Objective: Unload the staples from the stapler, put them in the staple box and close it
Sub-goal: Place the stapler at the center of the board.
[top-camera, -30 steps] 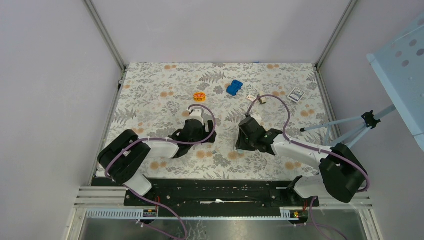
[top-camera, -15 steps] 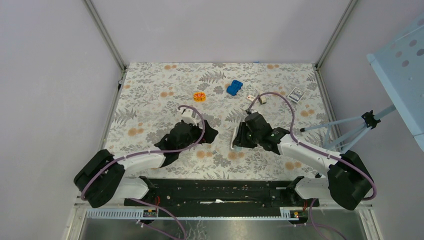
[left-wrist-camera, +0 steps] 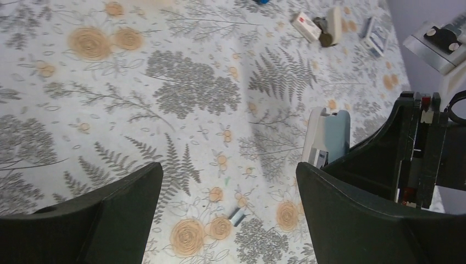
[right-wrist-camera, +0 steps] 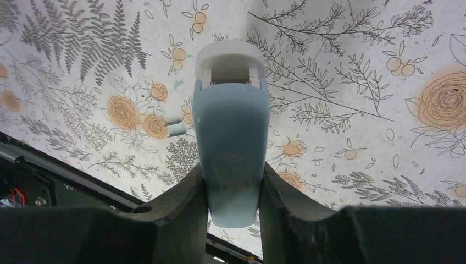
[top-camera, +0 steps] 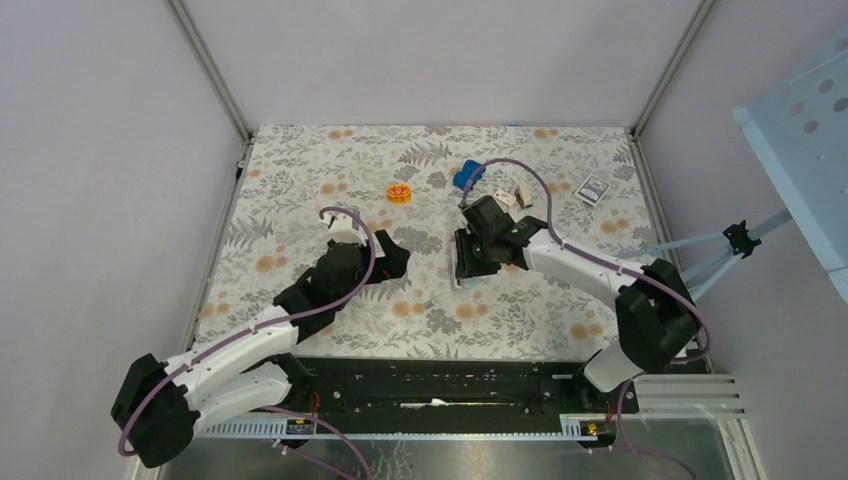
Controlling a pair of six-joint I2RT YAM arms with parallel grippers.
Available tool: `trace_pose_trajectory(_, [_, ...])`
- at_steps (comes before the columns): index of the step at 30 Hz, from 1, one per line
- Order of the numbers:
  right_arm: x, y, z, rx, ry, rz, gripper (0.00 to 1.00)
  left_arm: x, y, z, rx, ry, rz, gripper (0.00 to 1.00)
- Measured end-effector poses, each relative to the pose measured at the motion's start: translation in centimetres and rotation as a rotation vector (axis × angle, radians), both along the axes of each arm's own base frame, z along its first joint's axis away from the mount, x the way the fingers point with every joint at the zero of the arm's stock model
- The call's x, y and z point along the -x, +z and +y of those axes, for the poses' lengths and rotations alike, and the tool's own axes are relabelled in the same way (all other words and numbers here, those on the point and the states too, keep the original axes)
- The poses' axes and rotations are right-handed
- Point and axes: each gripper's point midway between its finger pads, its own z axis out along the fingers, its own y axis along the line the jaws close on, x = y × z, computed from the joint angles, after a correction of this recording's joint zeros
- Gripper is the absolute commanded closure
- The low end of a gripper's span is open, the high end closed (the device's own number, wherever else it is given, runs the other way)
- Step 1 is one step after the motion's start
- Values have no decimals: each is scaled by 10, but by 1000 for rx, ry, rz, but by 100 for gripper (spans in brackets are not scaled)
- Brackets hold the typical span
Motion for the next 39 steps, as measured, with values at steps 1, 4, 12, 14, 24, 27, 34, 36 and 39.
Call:
trace_pose_trajectory(1, [-1,-2,1,13,3,14,100,0,0,4,-11,17,6,4])
trace_pose_trajectory(4, [-4,-10,4,39,-4,47,100,2,-5,13,-44,47,25,4])
trace_pose_trajectory(12, [-24,-27,19,102,-66,138,100,10,-17,24,-87,63,74,4])
trace_pose_trajectory(14, [-33,-29,27,101,-76,145,100,11,-14,27,-86,70,68,4])
trace_pose_trajectory(24, [-77,-27,77,65,-99,167,100,20,-11,57,-146,157,65,4])
trace_pose_trajectory(27, [-94,-32,100,59,-89,161,99,21,-5,66,-164,182,60,4])
trace_pose_trajectory(34, [-108,-48,145,73,-45,164,86,26,0,79,-189,219,61,4])
trace_pose_trajectory(36, [-108,-48,150,71,-39,164,75,27,0,81,-196,223,66,4])
trace_pose_trajectory(39, [-107,-47,152,67,-40,165,66,29,-2,83,-206,225,74,4])
